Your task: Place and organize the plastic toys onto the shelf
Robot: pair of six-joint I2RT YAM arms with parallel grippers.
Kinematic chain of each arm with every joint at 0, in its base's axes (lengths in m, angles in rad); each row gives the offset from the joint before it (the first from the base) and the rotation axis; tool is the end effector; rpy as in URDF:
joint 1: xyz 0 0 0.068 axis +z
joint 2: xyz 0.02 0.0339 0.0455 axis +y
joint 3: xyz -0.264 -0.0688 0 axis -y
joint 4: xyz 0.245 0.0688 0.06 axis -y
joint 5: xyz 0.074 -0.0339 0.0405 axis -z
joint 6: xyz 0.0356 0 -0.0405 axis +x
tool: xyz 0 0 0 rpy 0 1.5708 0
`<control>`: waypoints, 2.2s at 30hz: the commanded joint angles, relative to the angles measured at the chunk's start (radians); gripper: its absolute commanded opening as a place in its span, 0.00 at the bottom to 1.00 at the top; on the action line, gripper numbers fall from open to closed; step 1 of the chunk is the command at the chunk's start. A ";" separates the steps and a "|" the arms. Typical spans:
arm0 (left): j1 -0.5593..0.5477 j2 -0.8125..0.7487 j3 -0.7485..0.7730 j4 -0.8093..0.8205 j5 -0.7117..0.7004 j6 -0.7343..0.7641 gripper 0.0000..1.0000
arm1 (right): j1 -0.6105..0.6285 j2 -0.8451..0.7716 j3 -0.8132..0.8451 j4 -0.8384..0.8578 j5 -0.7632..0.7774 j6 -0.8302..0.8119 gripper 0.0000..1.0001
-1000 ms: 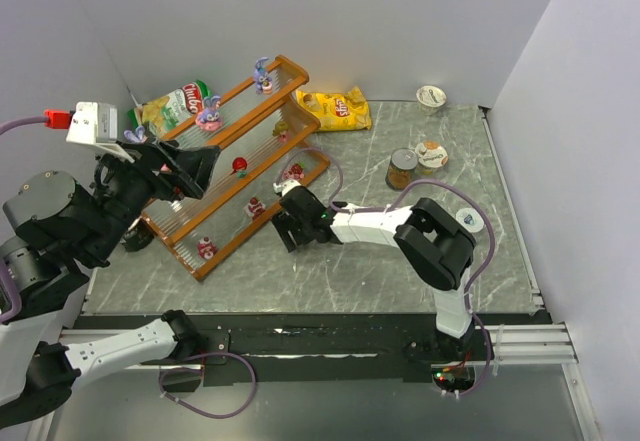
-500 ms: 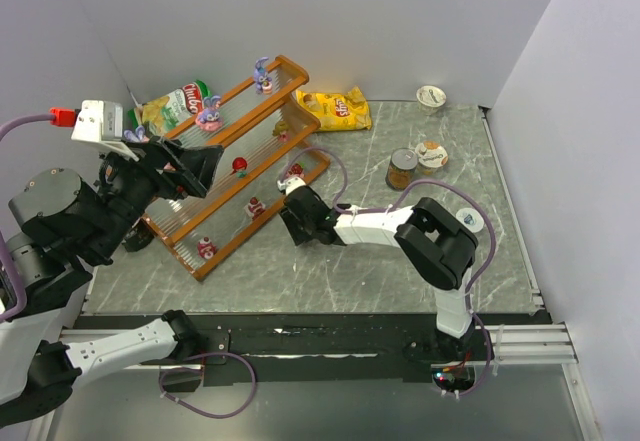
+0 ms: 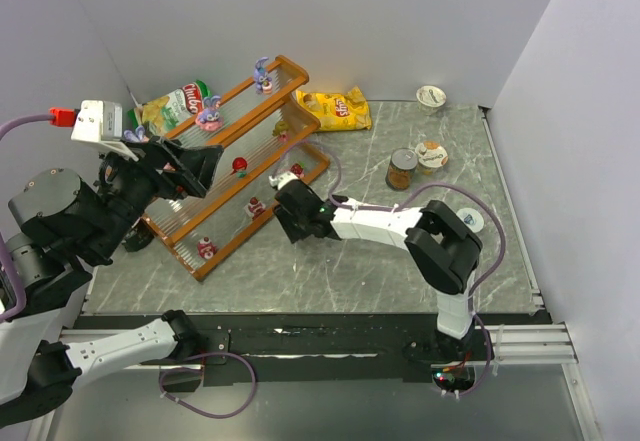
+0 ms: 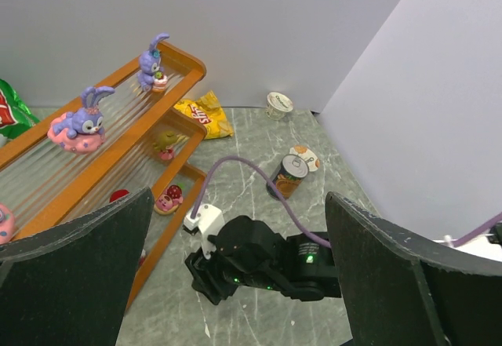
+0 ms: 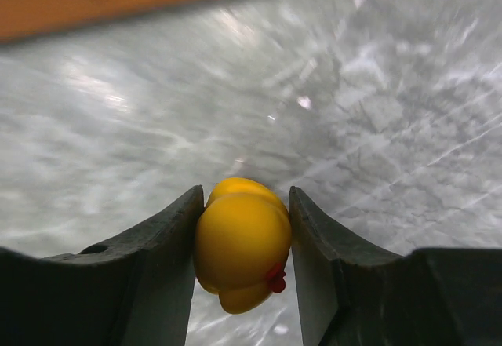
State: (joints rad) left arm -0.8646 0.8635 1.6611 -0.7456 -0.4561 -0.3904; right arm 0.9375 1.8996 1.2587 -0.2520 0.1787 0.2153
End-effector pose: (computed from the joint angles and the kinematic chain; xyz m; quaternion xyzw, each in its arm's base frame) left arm 0.0654 -0.0526 0.5369 -0.0018 0.6904 -0.2888 0.6633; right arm 0.2453 0.3234 0.1800 -0.3041 0.8892 0.1099 0.3235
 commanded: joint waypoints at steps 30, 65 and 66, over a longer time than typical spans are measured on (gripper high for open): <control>-0.004 -0.075 0.101 -0.153 -0.076 -0.051 0.96 | 0.222 0.314 1.025 -0.290 0.130 0.042 0.02; -0.004 -0.135 0.060 -0.176 -0.093 -0.070 0.96 | 0.268 0.547 1.205 -0.130 0.117 -0.080 0.07; -0.004 -0.135 0.058 -0.173 -0.093 -0.071 0.96 | 0.267 0.552 1.208 -0.128 0.117 -0.083 0.07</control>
State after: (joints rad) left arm -0.8646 0.7364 1.7226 -0.9268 -0.5358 -0.4572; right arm 1.1912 2.4153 2.4107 -0.4232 0.2947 0.1570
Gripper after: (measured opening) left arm 0.966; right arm 0.512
